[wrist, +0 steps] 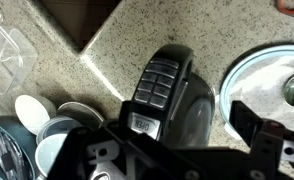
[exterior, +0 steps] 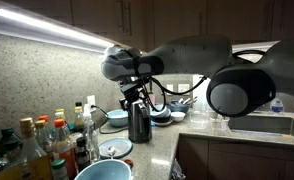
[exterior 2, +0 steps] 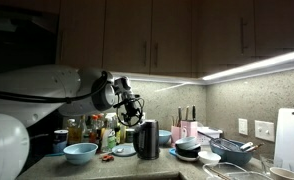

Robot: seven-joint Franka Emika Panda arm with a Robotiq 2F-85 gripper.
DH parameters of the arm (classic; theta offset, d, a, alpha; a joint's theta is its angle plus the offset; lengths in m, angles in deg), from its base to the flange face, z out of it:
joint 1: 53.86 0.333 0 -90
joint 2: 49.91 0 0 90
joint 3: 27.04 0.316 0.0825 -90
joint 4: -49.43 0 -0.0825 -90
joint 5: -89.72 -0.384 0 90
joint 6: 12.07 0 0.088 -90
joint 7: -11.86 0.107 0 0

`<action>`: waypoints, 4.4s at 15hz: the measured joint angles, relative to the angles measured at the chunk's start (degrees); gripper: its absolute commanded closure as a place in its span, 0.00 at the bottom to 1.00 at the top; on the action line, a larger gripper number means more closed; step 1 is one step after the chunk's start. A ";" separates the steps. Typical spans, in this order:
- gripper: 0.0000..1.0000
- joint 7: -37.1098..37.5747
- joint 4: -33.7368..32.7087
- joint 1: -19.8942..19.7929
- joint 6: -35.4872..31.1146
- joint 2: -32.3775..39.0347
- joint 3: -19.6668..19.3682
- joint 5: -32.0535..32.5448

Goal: Turn off the black electric kettle then open the lid

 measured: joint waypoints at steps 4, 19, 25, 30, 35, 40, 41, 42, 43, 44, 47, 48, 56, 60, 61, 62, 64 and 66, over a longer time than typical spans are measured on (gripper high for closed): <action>0.00 -1.34 0.13 0.36 0.00 0.08 -0.01 0.03; 0.00 -11.04 -0.81 1.95 0.63 1.42 -2.21 4.97; 0.00 -8.36 -0.81 3.95 1.72 2.38 -3.35 4.97; 0.00 -7.52 -0.81 4.09 3.12 3.03 -3.83 4.98; 0.00 -7.60 -0.81 4.37 2.96 3.98 -4.91 6.31; 0.00 -7.76 -0.81 5.10 2.68 4.62 -5.79 7.76; 0.00 -7.76 -0.81 5.22 2.39 4.70 -5.87 8.08; 0.00 -7.76 -0.81 5.35 2.02 4.78 -5.95 8.34; 0.00 -7.77 -0.81 5.46 1.57 4.84 -6.02 8.49; 0.00 -7.76 -0.81 5.55 1.09 4.87 -6.10 8.56; 0.00 -7.77 -0.93 5.73 -0.82 4.87 -6.55 8.62; 0.00 -7.77 -1.00 5.74 -1.72 4.86 -6.78 8.71; 0.00 -7.77 -1.45 5.55 -5.72 4.94 -8.10 8.75; 0.00 -7.77 -1.45 5.78 -5.51 4.99 -8.14 8.75; 0.00 -7.77 -1.45 5.93 -5.48 5.01 -8.17 8.76; 0.00 -7.77 -1.45 6.10 -5.44 5.03 -8.21 8.76; 0.00 -7.77 -1.45 6.53 -5.27 5.12 -8.21 8.76; 0.00 -7.77 -1.45 7.11 -4.97 5.27 -8.21 8.76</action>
